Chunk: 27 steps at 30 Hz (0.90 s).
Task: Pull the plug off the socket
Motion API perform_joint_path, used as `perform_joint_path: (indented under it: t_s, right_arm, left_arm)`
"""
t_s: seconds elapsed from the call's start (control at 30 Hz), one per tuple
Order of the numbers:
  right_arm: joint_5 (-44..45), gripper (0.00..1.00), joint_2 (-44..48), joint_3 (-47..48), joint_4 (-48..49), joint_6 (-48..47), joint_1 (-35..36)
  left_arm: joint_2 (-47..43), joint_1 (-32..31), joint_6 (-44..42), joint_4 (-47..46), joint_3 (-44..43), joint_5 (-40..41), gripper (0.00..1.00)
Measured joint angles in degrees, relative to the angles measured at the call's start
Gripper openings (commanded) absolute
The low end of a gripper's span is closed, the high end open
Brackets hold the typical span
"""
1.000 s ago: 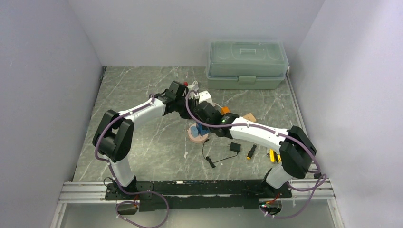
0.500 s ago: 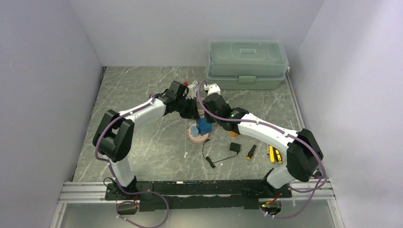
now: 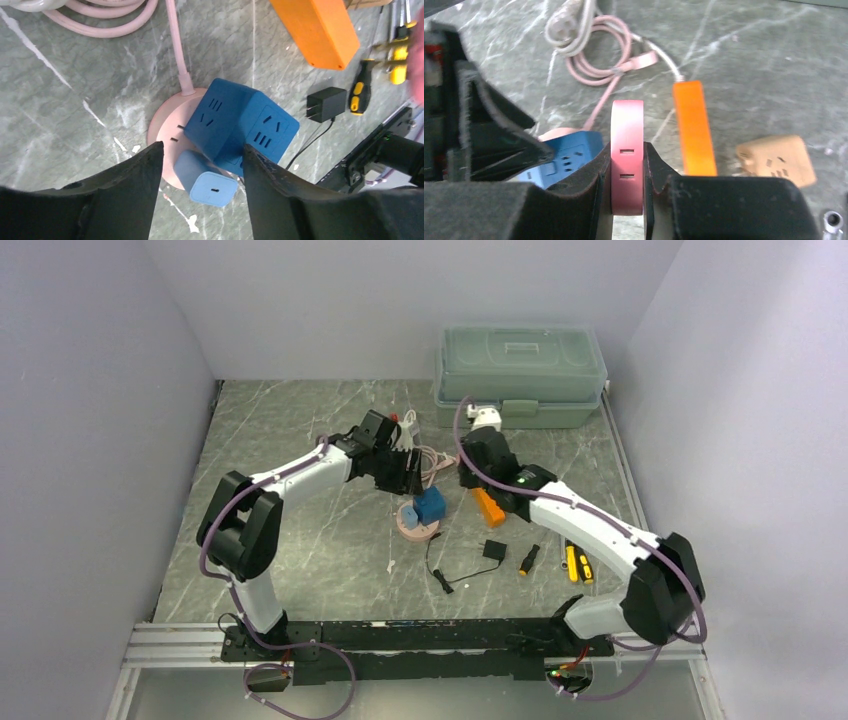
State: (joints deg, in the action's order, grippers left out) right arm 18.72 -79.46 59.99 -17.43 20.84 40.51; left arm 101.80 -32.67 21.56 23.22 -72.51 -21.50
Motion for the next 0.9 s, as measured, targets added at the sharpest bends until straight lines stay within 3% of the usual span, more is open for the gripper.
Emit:
perform_joint_path:
  t_s: [0.17, 0.37, 0.63, 0.9]
  right_arm:
    - [-2.0, 0.07, 5.3, -4.8, 0.2, 0.4, -4.9]
    - [-9.7, 0.15, 5.5, -12.6, 0.5, 1.8, -5.4]
    - [-14.0, 0.3, -1.2, -15.6, 3.0, 3.4, -5.4]
    - [-13.9, 0.57, -6.0, -15.6, 4.6, 4.1, -5.4]
  left_arm:
    - [-0.1, -0.3, -2.1, 5.4, -3.8, 2.5, 0.82]
    - [-7.0, 2.3, -3.1, 6.3, -5.4, 3.1, 0.86]
    - [-22.8, 12.9, -2.6, 5.0, 7.6, 4.2, 0.88]
    - [-22.7, 13.8, -2.3, 7.3, 11.9, 2.2, 0.88]
